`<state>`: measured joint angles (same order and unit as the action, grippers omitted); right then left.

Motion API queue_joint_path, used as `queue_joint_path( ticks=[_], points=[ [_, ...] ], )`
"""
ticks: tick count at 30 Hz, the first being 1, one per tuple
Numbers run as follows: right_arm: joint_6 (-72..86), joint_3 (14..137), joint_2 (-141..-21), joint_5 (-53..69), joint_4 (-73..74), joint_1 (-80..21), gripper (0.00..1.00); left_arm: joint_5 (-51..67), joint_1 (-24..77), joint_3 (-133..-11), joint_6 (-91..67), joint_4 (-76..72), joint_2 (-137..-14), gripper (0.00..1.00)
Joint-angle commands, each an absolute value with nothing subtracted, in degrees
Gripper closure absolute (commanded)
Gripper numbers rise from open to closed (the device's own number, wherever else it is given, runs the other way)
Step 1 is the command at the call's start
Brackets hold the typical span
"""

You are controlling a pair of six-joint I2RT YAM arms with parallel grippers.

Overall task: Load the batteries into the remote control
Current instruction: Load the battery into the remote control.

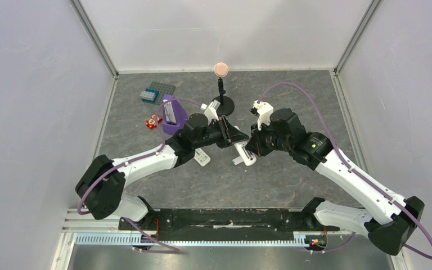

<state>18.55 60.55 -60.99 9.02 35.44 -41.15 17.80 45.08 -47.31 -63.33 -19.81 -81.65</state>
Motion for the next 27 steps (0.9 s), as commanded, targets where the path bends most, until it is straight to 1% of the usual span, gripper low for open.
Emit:
queue_joint_path(
  ticks=[1, 8, 11, 13, 15, 23, 27],
  points=[
    [20.18, 62.27, -61.91, 10.43, 36.36, -41.19, 1.00, 17.09, 45.09, -48.08, -62.66, -23.79, -79.19, 0.98],
    [21.15, 61.45, -62.07, 10.25, 36.30, -41.20, 0.98, 19.28, 44.74, -46.46, -68.51, -29.54, -80.24, 0.98],
    [21.39, 61.44, -61.93, 9.65, 36.21, -41.19, 0.89, 19.68, 44.64, -45.96, -69.77, -30.80, -80.25, 0.98],
    [21.72, 61.44, -61.67, 9.52, 36.12, -41.17, 0.80, 19.69, 44.63, -45.76, -70.26, -31.10, -80.10, 0.98],
    [22.29, 61.61, -61.44, 9.32, 36.12, -41.13, 0.75, 19.61, 44.55, -45.64, -70.41, -31.23, -80.05, 0.98],
    [24.41, 64.08, -59.19, 6.68, 36.22, -41.00, 0.59, 19.47, 44.17, -44.97, -71.34, -32.20, -79.84, 0.98],
    [26.12, 65.33, -57.44, 5.20, 36.13, -40.90, 0.55, 19.36, 43.95, -44.00, -73.26, -34.65, -79.70, 0.98]
  ],
)
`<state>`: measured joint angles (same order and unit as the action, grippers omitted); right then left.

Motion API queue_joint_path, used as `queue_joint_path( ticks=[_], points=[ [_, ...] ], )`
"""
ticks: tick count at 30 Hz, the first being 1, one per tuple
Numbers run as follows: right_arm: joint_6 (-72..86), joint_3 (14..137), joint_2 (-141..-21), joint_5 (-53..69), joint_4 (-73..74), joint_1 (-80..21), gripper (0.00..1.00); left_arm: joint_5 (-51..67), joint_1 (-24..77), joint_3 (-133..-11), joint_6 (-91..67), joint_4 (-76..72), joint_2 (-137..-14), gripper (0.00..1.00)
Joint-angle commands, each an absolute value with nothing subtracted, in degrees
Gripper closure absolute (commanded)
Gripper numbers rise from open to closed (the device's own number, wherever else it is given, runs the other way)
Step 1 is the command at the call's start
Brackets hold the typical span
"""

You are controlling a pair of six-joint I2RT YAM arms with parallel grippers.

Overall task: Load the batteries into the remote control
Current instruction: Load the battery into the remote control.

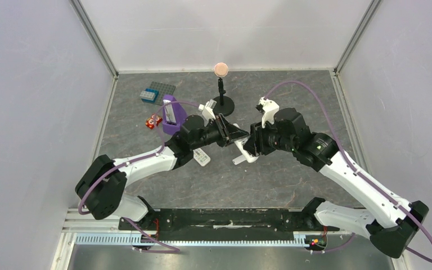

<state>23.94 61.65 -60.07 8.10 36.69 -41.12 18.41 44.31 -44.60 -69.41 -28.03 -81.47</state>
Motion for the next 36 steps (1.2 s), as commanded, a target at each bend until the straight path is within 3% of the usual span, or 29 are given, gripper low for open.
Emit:
queue_joint_path(
  ticks=[1, 15, 36],
  points=[
    [26.54, 65.34, -56.91, 4.38, 36.12, -40.83, 0.53, 19.33, 43.86, -43.65, -73.87, -35.44, -79.61, 0.98],
    [33.00, 55.03, -43.34, -0.14, 23.47, -40.67, 0.45, 17.39, 43.33, -39.11, -90.59, -52.51, -78.40, 0.98],
    [32.17, 53.75, -40.39, 2.98, 18.56, -40.65, 0.49, 13.01, 43.35, -36.34, -99.77, -61.51, -78.37, 0.98]
  ],
)
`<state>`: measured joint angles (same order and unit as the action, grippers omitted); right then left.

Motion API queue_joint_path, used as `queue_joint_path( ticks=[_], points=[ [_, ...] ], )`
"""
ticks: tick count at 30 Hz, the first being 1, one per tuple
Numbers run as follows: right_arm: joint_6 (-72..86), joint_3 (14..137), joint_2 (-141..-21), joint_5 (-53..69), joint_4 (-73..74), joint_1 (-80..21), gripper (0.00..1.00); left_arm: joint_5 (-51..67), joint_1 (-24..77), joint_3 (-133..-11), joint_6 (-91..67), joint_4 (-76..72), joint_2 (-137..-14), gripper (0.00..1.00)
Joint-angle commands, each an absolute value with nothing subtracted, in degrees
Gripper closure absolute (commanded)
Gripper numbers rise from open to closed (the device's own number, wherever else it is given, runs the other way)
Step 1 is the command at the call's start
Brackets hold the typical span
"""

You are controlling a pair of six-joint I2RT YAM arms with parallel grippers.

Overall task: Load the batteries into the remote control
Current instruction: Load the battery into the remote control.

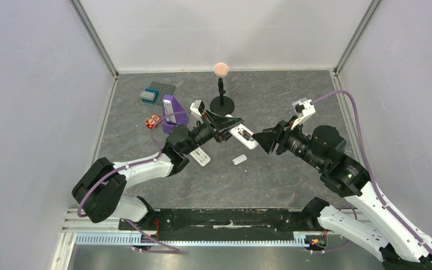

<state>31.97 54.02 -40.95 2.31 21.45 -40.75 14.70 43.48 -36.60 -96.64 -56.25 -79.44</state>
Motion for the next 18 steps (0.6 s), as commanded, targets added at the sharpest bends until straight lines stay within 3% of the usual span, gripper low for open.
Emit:
queue_joint_path(
  ticks=[1, 18],
  points=[
    [32.17, 53.57, -40.44, 3.35, 18.45, -40.63, 0.49, 13.01, 43.37, -36.35, -99.81, -61.61, -78.36, 0.98],
    [32.82, 53.09, -42.54, 4.91, 17.61, -40.65, 0.50, 14.44, 43.39, -37.18, -96.84, -59.07, -77.01, 0.98]
  ],
)
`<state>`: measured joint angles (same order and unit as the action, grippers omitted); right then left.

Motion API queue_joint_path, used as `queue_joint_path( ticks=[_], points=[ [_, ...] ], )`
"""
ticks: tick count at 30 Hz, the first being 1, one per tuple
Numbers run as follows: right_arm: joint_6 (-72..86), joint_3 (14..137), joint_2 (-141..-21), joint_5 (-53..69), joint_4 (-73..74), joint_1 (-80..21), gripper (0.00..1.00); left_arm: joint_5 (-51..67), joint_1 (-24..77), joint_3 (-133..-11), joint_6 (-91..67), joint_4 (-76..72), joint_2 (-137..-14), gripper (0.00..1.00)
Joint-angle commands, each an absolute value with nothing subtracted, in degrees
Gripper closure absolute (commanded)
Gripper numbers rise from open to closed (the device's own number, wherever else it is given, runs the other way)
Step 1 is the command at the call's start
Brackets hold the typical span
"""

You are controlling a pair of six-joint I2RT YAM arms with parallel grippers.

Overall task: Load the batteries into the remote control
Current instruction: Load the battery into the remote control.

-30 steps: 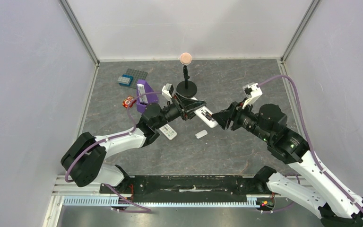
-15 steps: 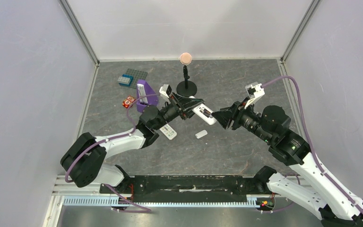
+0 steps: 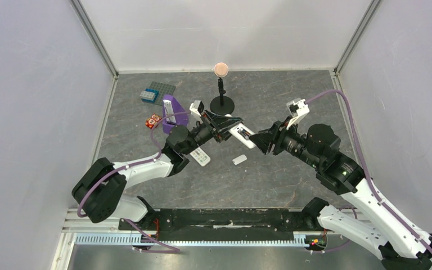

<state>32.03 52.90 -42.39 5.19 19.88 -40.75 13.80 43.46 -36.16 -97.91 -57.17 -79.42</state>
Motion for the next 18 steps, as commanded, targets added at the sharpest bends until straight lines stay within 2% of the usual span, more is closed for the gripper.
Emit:
queue_joint_path(
  ticks=[1, 4, 12, 18],
  points=[
    [33.01, 53.17, -42.39, 4.64, 17.60, -40.68, 0.50, 14.34, 43.41, -37.15, -96.54, -58.58, -76.75, 0.98],
    [33.34, 53.50, -41.69, 3.68, 17.62, -40.67, 0.46, 14.25, 43.40, -37.12, -95.98, -57.52, -76.37, 0.98],
    [33.82, 54.04, -39.35, 1.12, 17.81, -40.68, 0.45, 14.02, 43.37, -37.29, -95.62, -56.65, -76.29, 0.98],
    [31.98, 53.16, -39.80, 6.49, 16.64, -40.69, 0.45, 13.89, 43.33, -37.29, -95.57, -56.43, -76.30, 0.98]
  ],
)
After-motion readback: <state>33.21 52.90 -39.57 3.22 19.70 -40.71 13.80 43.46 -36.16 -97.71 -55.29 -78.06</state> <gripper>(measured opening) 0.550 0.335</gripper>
